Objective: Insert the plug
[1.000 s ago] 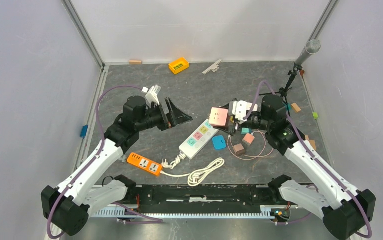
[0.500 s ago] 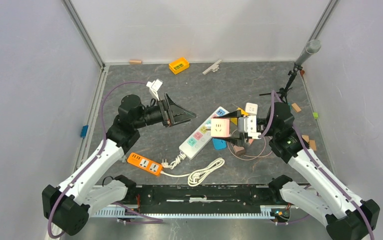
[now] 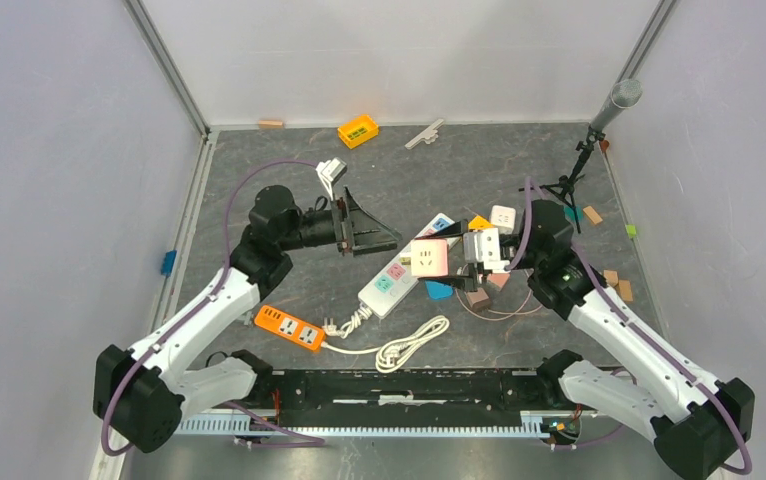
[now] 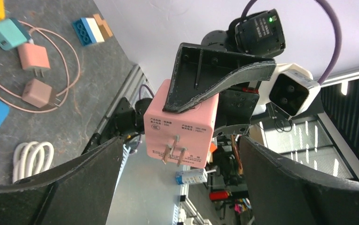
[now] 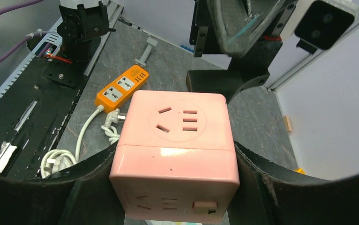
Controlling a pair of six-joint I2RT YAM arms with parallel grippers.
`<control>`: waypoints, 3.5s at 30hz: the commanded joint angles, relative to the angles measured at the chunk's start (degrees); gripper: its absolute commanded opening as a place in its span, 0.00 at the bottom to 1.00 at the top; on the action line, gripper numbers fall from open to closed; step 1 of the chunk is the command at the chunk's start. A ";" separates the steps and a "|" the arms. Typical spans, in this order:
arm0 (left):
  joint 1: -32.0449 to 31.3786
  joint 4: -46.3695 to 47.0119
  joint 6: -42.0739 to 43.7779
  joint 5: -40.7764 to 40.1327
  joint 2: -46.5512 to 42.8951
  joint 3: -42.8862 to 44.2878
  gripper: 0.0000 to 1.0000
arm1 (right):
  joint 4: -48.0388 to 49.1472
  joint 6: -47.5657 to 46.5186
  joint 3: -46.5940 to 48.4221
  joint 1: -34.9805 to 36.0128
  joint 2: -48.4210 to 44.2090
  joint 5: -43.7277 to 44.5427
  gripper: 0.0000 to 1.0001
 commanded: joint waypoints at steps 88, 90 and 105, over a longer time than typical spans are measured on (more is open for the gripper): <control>5.50 -4.92 1.84 -4.49 -1.87 0.55 1.00 | 3.41 1.04 4.29 4.45 1.91 9.47 0.00; 6.20 -10.38 5.50 -5.97 -2.64 1.48 1.00 | 2.39 0.04 4.55 4.42 2.24 9.39 0.00; 7.66 -50.71 29.29 -25.87 -2.81 12.43 1.00 | -23.09 -23.23 17.53 5.79 12.10 12.84 0.00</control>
